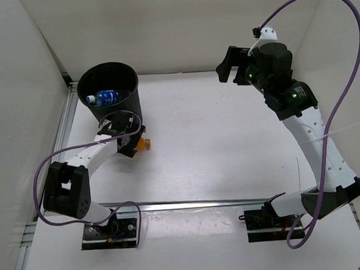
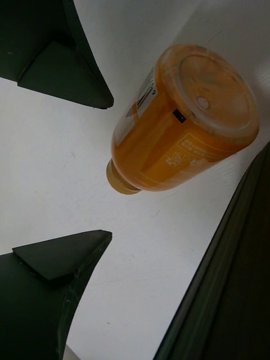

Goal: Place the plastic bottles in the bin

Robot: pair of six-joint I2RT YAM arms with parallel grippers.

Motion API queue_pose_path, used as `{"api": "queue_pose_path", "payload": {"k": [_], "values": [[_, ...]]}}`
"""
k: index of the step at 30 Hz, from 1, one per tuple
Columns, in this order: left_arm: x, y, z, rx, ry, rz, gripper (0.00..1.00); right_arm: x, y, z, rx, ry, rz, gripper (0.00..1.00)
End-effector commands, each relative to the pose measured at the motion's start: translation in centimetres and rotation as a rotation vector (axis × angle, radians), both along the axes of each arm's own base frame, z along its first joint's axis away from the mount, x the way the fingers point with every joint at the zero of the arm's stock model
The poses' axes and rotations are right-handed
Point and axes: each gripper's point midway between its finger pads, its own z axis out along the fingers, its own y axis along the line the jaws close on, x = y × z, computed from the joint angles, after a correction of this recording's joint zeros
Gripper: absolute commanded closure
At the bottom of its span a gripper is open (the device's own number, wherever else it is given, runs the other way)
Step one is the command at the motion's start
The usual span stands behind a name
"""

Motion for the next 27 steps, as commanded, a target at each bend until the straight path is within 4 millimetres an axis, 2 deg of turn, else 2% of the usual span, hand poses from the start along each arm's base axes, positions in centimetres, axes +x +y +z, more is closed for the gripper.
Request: {"api": "queue_pose_path", "payload": {"k": [1,8,14,19,20,22,27], "values": [[1.4,-0.3,1.1,0.008,-0.041,0.034,0.00,-0.3,-1.1,1.1,-0.021,-0.049,-0.025,0.00],[0.8,0.1,-0.3,0.035,0.007,0.069,0.00,-0.8,-1.5,1.1,-0.033,-0.053,-0.033,0.00],[-1.2,2.3,-2.1,0.118,0.082,0.147,0.00,-0.8,-1.5,1.1,-0.033,-0.053,-0.033,0.00],[-3.2,4.0,-4.1,0.156,0.136,0.246,0.00,-0.9,-1.2,0.1,-0.041,-0.027,-0.014,0.00],[-3.1,4.0,-4.1,0.141,0.132,0.274,0.00,-1.1,-1.4,0.4,-0.037,-0.035,-0.014,0.00],[-3.4,4.6,-4.6,0.168,0.136,0.294,0.00,-1.2,-1.2,-0.3,-0.043,-0.017,-0.005,0.00],[-2.6,4.4,-4.9,0.183,0.150,0.278,0.00,-1.5,-1.1,-0.3,-0.033,-0.013,0.002,0.00]]}}
